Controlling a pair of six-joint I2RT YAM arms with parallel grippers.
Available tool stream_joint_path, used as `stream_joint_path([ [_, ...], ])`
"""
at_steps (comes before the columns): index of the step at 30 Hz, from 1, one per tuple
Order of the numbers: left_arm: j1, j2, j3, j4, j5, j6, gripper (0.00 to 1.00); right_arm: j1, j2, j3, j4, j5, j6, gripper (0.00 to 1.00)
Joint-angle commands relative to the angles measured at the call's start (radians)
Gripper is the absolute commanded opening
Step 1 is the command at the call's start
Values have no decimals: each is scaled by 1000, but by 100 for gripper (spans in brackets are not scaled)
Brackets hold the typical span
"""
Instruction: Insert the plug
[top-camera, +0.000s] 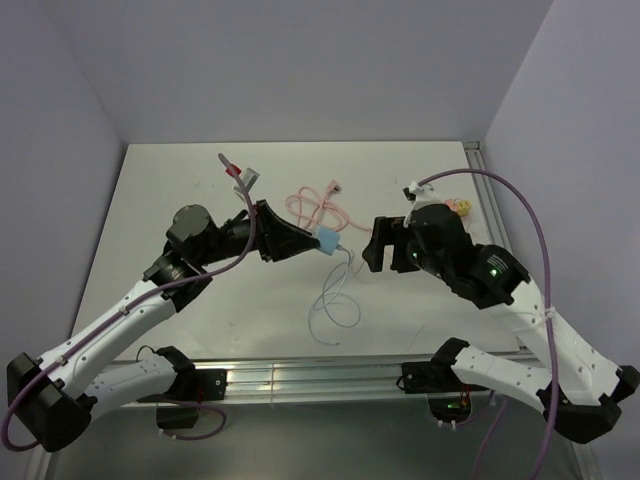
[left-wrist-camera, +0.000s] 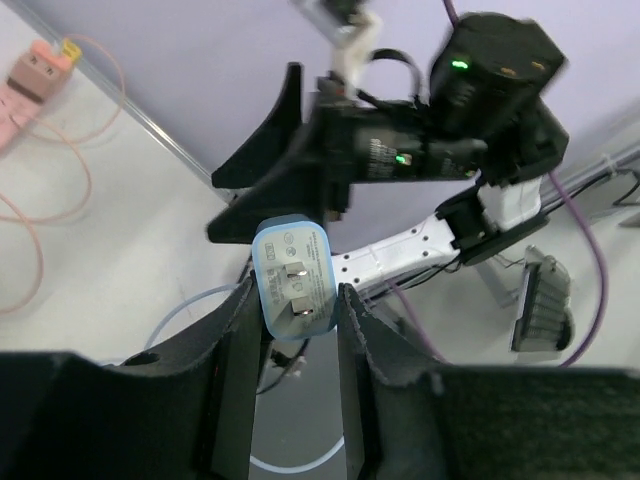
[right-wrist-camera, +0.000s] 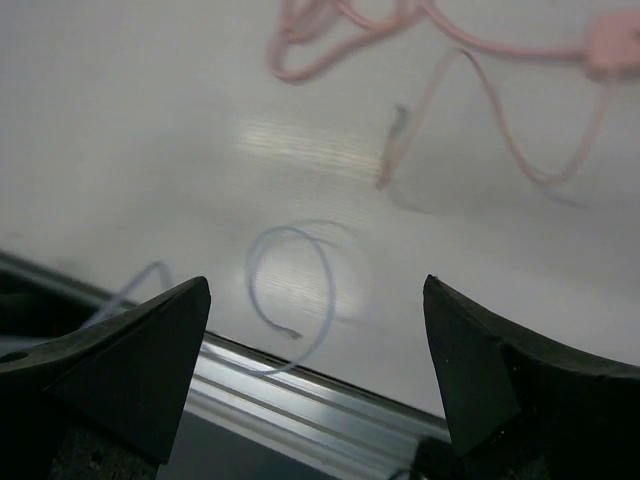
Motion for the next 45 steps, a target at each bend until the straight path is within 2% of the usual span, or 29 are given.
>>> stream_joint_path([
  [1,4,53,61,1,-7,-193,0,7,-121,-39,331,-272,-134,94],
  [5,15,99,22,102,76,-482,0,7,-168,-72,451,-368,-210,94],
  [7,18,102,-1,133,79,-541,0,7,-163,-79,512,-458,-214,94],
  [10,16,84,-24,134,41,-621,0,20,-151,-78,571,-474,-213,94],
  [14,18,67,-73,191,28,-763,0,95,-114,-61,594,-403,-262,92],
  [19,19,59,-72,173,24,-778,0,139,-85,-39,601,-376,-230,90],
  [23,18,49,-92,171,10,-794,0,139,-88,-33,588,-339,-185,92],
  [26,18,50,-109,182,8,-808,0,139,-83,-20,559,-357,-196,92],
  [35,18,53,-133,206,-5,-836,0,139,-83,-81,620,-437,-204,90],
  [36,18,55,-126,208,1,-818,0,139,-85,-75,612,-428,-196,90],
  [37,18,62,-115,199,7,-792,0,139,-85,-67,600,-356,-182,90],
  [41,19,52,-72,154,2,-593,0,137,-44,73,424,-120,13,91],
  [42,18,38,-81,195,-11,-581,0,133,-36,95,354,-104,52,91],
  [45,19,36,-110,232,-21,-581,0,99,-25,114,310,-154,202,87],
])
